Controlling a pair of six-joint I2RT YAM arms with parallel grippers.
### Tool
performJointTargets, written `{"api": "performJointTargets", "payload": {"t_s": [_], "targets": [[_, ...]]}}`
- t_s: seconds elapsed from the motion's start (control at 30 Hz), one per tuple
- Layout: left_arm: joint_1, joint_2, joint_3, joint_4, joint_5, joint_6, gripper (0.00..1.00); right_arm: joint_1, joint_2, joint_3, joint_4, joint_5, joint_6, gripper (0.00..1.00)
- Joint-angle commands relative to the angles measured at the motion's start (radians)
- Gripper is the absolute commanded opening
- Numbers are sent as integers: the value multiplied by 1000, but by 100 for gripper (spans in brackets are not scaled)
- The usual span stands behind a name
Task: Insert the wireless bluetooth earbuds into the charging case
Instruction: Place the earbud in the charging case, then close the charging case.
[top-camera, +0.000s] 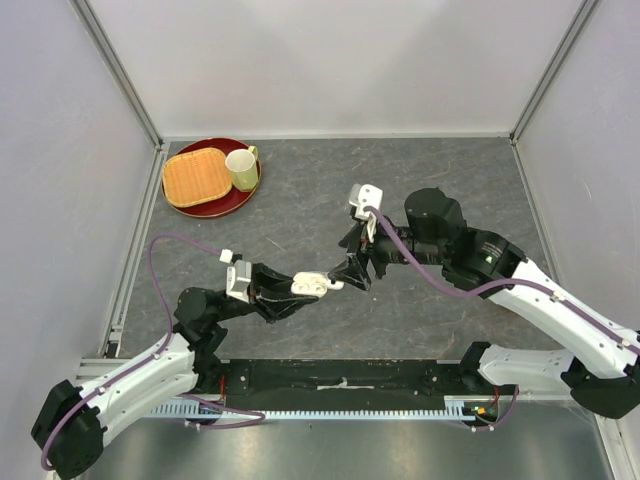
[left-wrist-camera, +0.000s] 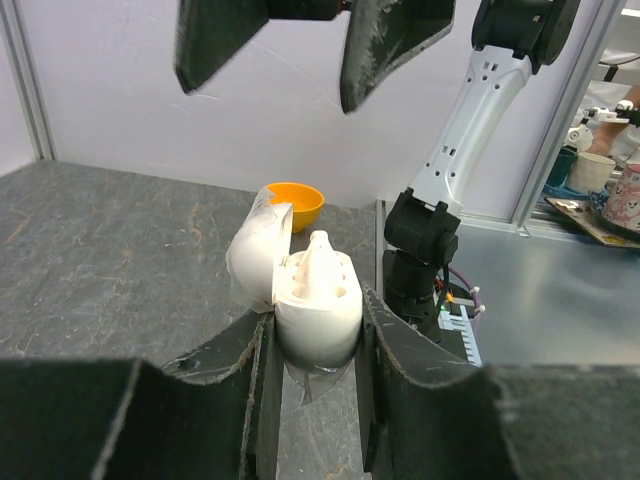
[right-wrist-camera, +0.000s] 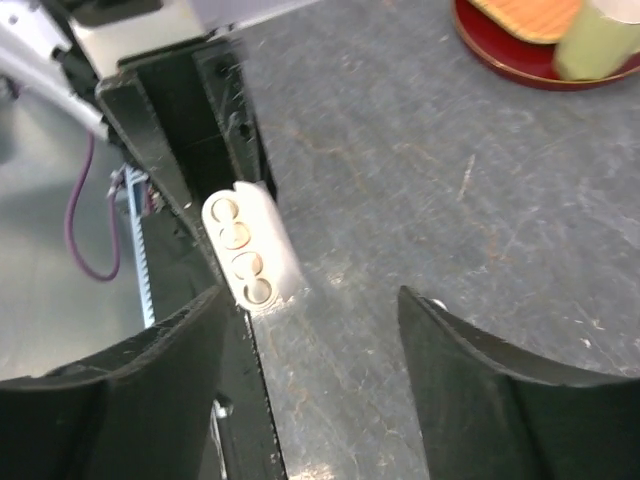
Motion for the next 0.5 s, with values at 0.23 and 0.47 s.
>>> {"api": "performJointTargets", "payload": {"t_s": [0.23,0.47], "targets": [[0,-11,5,7,0,14,2,-7,41,-52,163,430,277,89],[-1,-27,4,-13,0,19,2,-7,99,-81,231,363,368,90]]}}
